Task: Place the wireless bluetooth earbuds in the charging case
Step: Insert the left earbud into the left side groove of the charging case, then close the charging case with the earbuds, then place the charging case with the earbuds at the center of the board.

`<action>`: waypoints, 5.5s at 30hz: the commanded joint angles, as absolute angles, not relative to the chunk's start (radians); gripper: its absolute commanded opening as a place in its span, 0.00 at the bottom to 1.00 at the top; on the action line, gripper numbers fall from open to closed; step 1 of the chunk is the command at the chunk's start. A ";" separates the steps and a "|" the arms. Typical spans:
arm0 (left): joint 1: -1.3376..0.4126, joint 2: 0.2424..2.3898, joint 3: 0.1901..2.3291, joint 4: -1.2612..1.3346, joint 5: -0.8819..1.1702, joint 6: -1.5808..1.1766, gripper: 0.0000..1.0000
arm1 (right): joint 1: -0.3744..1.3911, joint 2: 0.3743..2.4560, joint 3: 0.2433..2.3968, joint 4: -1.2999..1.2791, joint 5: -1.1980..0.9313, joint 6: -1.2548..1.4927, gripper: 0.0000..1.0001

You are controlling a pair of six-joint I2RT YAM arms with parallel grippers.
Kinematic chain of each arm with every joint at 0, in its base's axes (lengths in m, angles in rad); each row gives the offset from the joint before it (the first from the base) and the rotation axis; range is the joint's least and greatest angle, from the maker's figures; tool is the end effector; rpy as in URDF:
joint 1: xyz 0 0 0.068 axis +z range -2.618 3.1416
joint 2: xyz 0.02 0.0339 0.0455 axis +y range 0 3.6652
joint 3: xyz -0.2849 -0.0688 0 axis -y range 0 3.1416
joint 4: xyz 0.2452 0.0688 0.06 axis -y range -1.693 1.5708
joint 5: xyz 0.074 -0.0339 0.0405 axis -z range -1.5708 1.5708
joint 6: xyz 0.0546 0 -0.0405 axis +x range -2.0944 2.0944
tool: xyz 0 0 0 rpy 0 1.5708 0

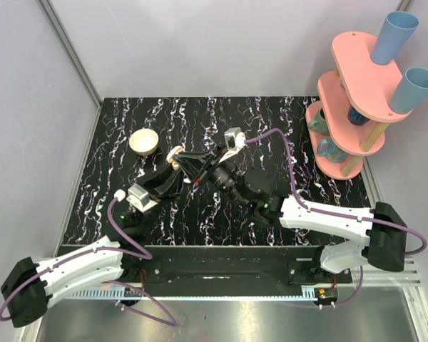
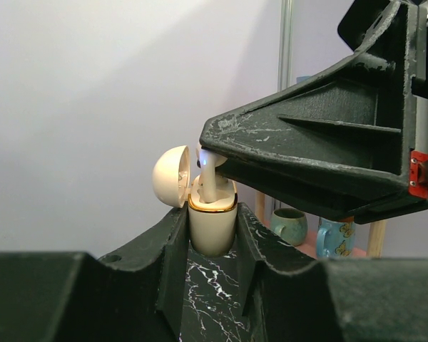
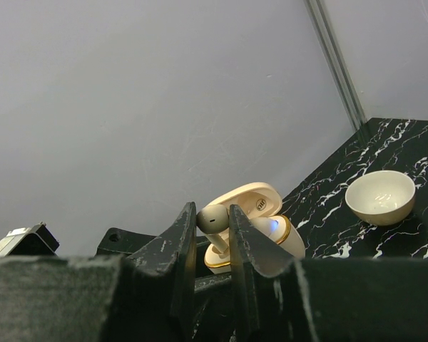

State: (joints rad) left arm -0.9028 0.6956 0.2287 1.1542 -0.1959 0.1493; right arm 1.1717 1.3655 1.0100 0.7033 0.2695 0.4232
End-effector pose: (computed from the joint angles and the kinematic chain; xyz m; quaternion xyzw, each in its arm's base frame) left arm 0.0987 -0.1079 0.3202 0.1372 0.4123 -0.2921 0.8520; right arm 0.1423 0.3000 0.4065 -0.1056 0.5697 0.5267 0.6220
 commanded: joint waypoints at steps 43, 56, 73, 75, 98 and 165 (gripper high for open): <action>-0.902 0.653 0.242 1.233 -0.204 0.158 0.00 | 1.190 1.387 1.077 0.658 0.291 0.348 0.34; -0.902 0.646 0.239 1.221 -0.201 0.152 0.00 | 1.190 1.364 1.080 0.675 0.282 0.319 0.47; -0.902 0.652 0.236 1.218 -0.206 0.155 0.00 | 1.190 1.345 1.100 0.652 0.239 0.301 0.33; -0.902 0.653 0.235 1.218 -0.206 0.155 0.00 | 1.190 1.341 1.095 0.661 0.229 0.295 0.36; -0.902 0.681 0.245 1.144 -0.138 0.205 0.00 | 1.189 1.278 1.206 0.474 0.420 0.129 0.46; -0.792 0.966 0.469 0.724 0.238 -0.352 0.00 | 0.778 1.210 1.269 -0.420 0.517 0.515 0.98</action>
